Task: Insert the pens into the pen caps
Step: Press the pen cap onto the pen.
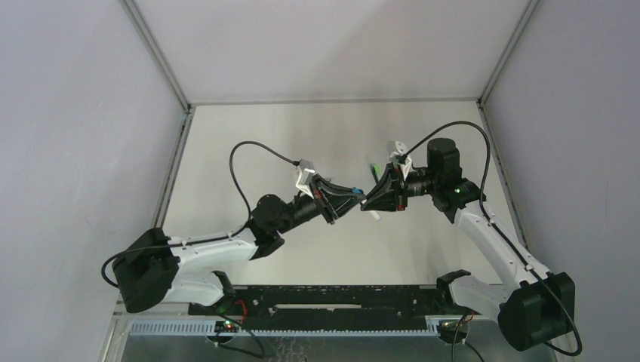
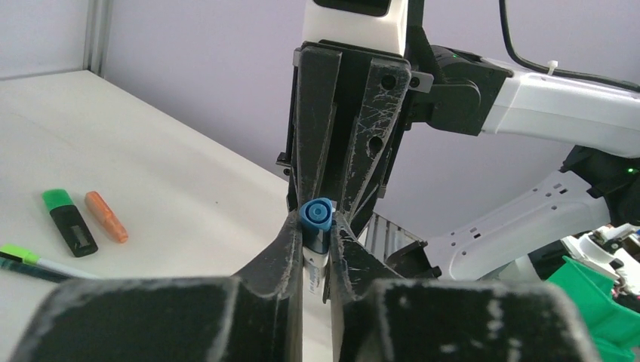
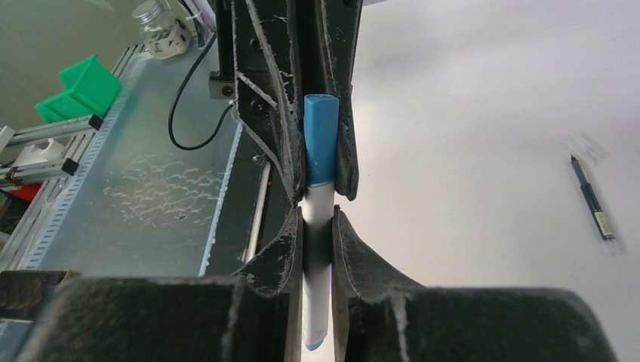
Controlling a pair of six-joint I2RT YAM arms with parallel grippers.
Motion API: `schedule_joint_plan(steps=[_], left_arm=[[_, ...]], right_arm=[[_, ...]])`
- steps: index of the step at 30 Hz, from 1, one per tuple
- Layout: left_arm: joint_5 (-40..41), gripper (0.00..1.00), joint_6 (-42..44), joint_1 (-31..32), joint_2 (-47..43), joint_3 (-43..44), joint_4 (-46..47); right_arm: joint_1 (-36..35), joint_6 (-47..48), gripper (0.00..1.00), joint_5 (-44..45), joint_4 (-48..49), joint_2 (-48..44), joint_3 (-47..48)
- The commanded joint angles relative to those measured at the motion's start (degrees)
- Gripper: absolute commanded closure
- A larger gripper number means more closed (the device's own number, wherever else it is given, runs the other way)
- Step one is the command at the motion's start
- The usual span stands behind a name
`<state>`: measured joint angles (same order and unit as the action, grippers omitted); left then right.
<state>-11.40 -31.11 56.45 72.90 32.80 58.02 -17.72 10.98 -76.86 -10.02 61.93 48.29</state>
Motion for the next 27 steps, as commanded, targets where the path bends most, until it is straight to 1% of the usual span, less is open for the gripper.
schedule_joint_plan(steps=[1,2,3,6,7,11,13,17,20,21,23,25,27], left_arm=[[-2.9,0.95,-1.1,-0.1,0.6,3.3,2.5],[-3.0,0.99,-1.1,-0.2,0.6,3.3,2.5],[-3.2,1.00,-1.3,-0.2,0.7,3.3,2.5],[-3.0,1.00,-1.9,-0.3,0.6,3.4,2.5],[-2.6,1.00,-2.1,-0.3,0.3,3.3,2.5],[0.0,1.00,-3.2,-0.7,-0.8,2.2,3.9],[1.0,1.00,-3.5,-0.9,-1.4,1.5,5.1],[2.8,1.00,-3.1,-1.2,-2.9,0.7,5.8],[3.5,1.00,-3.0,-1.6,-3.5,0.3,6.0],[3.5,1.00,-3.0,-1.8,-3.6,0.3,6.1],[3.3,1.00,-2.9,-1.9,-3.4,0.3,6.0],[3.0,1.00,-3.1,-1.9,-3.2,0.5,6.0],[2.8,0.98,-3.4,-2.0,-2.7,0.8,5.8]], right_arm=[[-0.3,0.2,1.00,-0.6,1.3,-0.2,1.6],[-0.3,0.1,1.00,-0.6,1.3,-0.1,1.6],[-0.3,0.1,1.00,-0.6,1.3,-0.1,1.6],[-0.3,-0.4,1.00,-0.6,1.5,-0.1,1.6],[-0.3,-0.5,0.99,-0.5,1.6,0.0,1.6],[-0.6,-0.9,0.77,-0.2,1.6,0.4,1.6],[-0.8,-0.9,0.69,-0.1,1.5,0.7,1.6],[-1.5,-0.6,0.58,0.2,1.2,1.2,1.6],[-1.8,-0.4,0.53,0.3,1.0,1.5,1.6],[-1.8,-0.4,0.53,0.3,1.0,1.5,1.6],[-1.9,-0.8,0.58,0.5,1.2,1.5,1.6],[-2.0,-1.6,0.78,0.6,1.9,1.5,1.6],[-2.3,-3.5,0.95,1.2,3.2,1.5,1.6]])
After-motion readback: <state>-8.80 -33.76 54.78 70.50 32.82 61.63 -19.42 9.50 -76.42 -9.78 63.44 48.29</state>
